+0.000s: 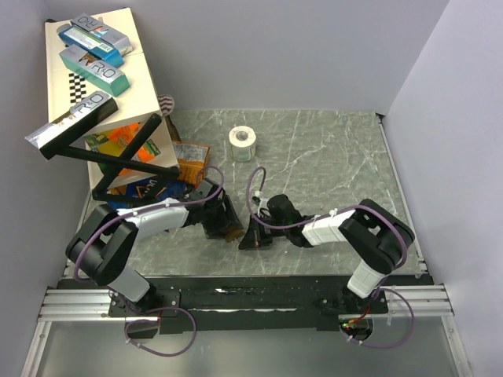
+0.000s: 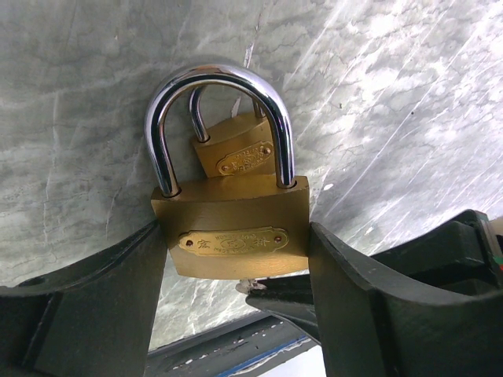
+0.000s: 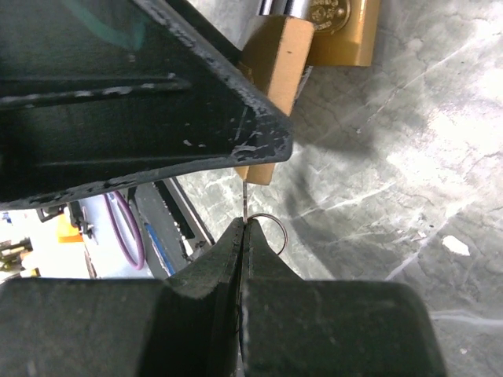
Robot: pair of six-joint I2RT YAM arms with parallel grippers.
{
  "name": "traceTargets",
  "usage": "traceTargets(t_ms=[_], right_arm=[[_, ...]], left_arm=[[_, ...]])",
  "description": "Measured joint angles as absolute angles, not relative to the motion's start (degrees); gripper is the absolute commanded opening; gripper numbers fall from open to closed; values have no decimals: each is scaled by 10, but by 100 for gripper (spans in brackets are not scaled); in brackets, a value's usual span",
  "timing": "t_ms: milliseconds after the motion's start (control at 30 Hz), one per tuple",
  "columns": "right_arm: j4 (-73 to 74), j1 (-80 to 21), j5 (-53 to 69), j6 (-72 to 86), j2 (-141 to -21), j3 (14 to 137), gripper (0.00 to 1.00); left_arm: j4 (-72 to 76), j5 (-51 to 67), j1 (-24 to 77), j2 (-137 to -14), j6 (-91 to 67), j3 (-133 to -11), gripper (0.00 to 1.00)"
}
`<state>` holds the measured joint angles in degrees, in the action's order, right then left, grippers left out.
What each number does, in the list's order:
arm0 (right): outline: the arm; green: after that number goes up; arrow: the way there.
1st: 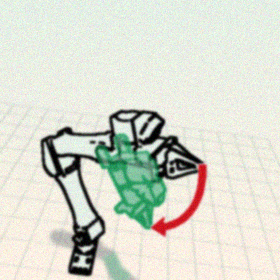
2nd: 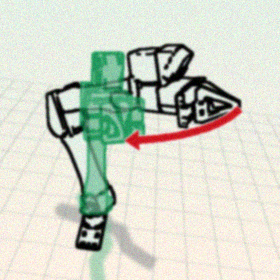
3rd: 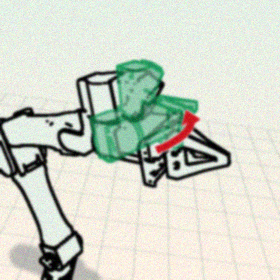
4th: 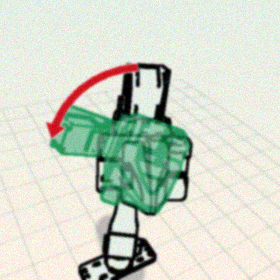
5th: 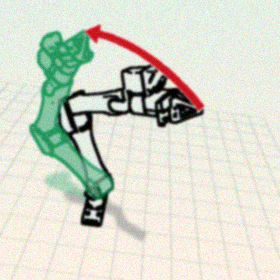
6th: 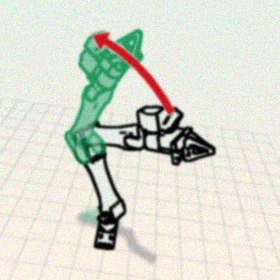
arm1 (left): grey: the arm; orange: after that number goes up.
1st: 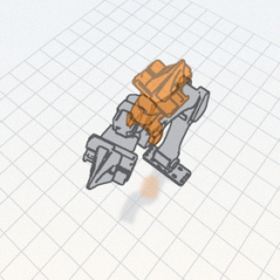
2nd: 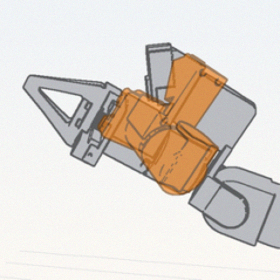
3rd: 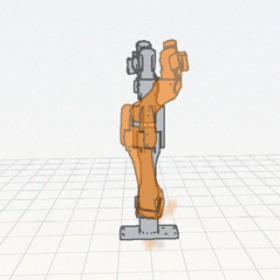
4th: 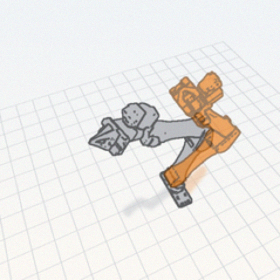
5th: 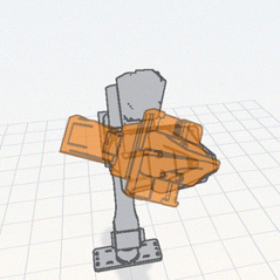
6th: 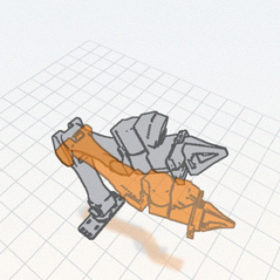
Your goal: Unlock with the key
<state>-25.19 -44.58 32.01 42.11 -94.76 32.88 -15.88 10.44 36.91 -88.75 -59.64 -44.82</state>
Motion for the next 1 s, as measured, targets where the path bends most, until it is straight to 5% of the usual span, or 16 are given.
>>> traceTargets(t_ms=[1000], right_arm=[[-236, -432, 306, 425, -971, 363, 0]], left_arm=[[-133, 85, 364, -890, -590, -448, 1]])
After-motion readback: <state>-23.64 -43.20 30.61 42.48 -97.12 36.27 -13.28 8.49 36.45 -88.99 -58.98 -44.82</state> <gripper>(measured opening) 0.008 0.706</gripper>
